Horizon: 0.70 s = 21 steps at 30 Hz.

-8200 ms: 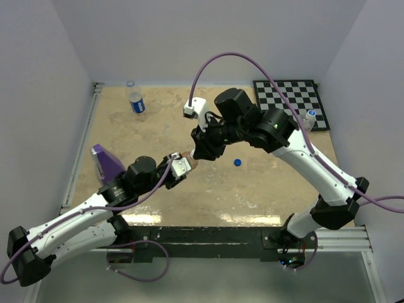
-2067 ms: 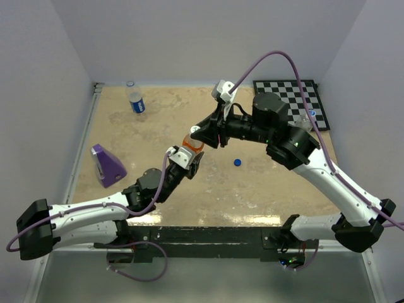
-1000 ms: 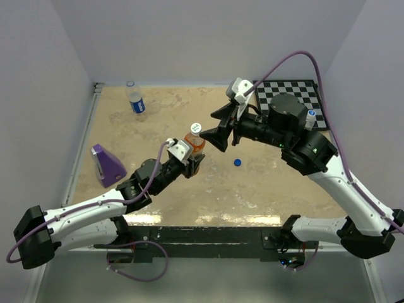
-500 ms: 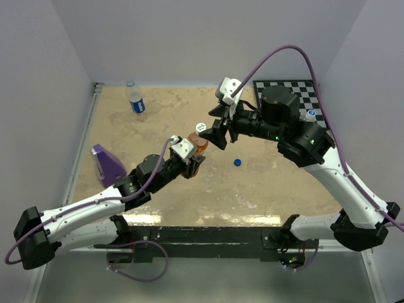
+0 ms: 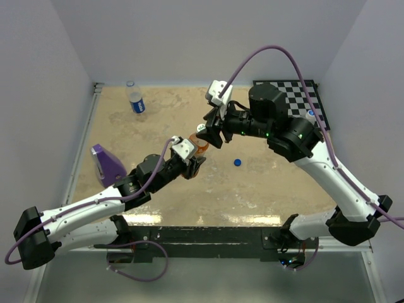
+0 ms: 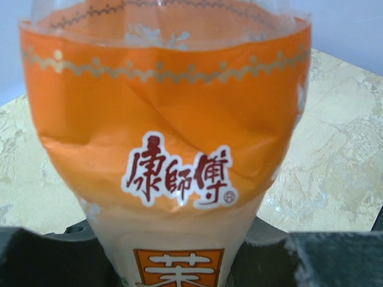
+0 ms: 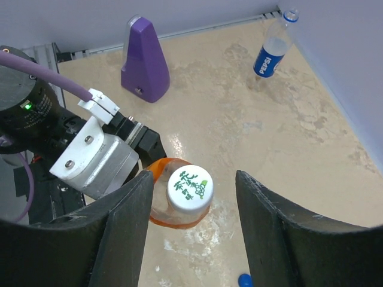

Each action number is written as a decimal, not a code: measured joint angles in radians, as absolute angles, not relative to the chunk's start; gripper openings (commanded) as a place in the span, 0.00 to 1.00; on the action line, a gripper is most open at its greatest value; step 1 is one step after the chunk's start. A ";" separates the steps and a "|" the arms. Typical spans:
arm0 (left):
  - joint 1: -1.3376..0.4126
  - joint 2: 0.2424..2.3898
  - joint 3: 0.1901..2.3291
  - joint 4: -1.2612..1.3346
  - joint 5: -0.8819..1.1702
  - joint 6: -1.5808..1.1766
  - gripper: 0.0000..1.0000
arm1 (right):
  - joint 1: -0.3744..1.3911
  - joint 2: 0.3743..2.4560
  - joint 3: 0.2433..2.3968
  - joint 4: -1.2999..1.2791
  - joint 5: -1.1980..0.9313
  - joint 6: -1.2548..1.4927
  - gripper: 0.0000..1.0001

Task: Screw on the bottle caps
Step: Screw the bottle cap onto the plastic bottle.

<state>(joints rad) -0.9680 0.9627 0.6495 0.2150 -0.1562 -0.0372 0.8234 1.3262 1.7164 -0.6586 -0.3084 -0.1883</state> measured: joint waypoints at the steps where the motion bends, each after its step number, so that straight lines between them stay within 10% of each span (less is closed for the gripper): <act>1: -0.968 0.963 0.649 0.215 -0.156 -0.036 0.13 | 0.823 1.329 1.716 -0.663 -0.309 -0.189 0.59; 21: -0.964 0.945 0.649 0.216 -0.139 -0.033 0.12 | 0.823 1.333 1.716 -0.657 -0.335 -0.186 0.25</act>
